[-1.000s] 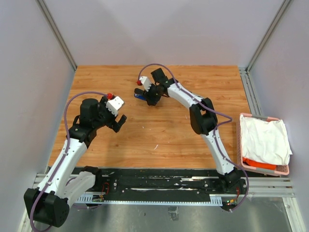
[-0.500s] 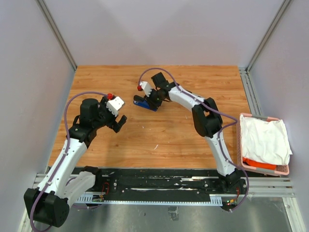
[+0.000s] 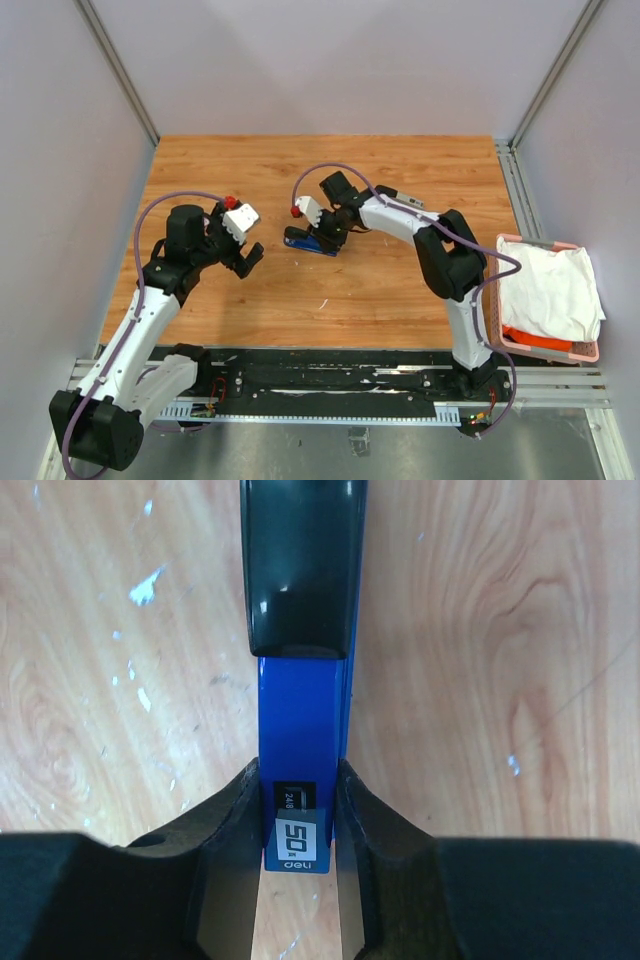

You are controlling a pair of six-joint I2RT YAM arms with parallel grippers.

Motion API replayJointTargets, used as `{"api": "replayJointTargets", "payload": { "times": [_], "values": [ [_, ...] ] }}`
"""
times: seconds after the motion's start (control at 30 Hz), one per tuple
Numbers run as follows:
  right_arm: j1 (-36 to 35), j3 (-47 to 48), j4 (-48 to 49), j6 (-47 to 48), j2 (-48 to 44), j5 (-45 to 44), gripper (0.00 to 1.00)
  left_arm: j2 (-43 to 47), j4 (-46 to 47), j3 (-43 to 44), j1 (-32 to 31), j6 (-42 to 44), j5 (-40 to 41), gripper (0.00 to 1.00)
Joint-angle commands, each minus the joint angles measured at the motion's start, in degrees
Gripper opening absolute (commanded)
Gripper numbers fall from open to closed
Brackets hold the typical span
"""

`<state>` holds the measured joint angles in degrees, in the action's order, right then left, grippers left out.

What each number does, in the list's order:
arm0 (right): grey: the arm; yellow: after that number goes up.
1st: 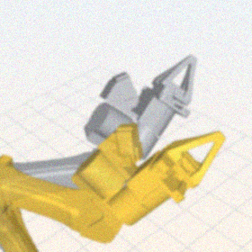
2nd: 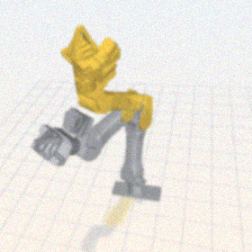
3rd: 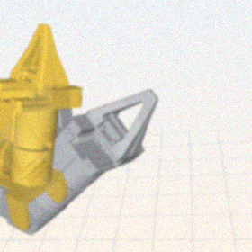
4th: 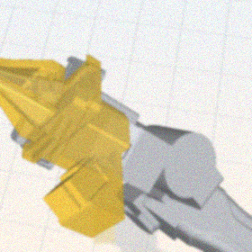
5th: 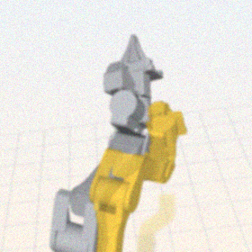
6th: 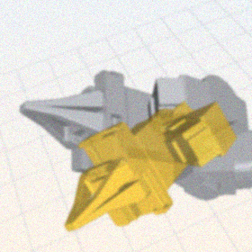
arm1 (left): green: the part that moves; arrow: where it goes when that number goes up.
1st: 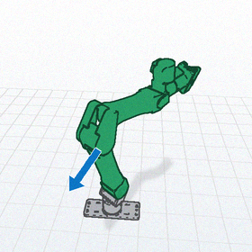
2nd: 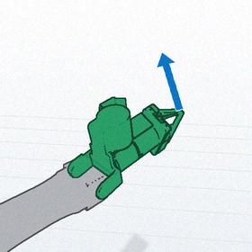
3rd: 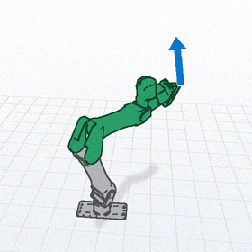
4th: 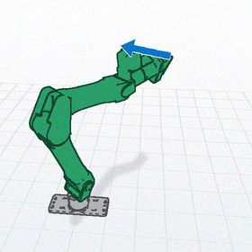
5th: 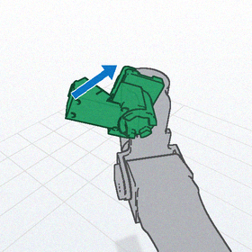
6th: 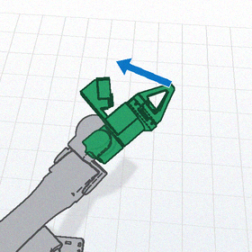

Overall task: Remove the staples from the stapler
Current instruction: Move the stapler to the center of the board.

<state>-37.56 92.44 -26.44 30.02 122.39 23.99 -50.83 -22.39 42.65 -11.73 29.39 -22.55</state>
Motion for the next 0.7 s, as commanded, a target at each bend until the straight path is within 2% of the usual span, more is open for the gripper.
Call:
{"api": "replayJointTargets", "payload": {
  "times": [0.0,0.33,0.5,0.67],
  "values": [
    [-0.70,-6.43,-1.69,5.75,-4.28,-0.48,0.23,1.21,-1.95,0.88,0.39,1.71,-3.77,0.98],
    [-0.76,-21.00,-1.13,18.58,-13.68,-0.89,0.26,1.25,-3.17,1.16,0.39,2.14,-7.18,0.98],
    [-0.62,-23.64,-4.52,23.46,-14.98,-0.82,0.30,1.41,-3.53,1.20,0.39,2.47,-8.10,0.98],
    [-0.66,-24.05,-5.88,24.15,-14.90,-0.69,0.36,1.43,-3.80,1.29,0.39,2.43,-8.98,0.98]
  ]
}}
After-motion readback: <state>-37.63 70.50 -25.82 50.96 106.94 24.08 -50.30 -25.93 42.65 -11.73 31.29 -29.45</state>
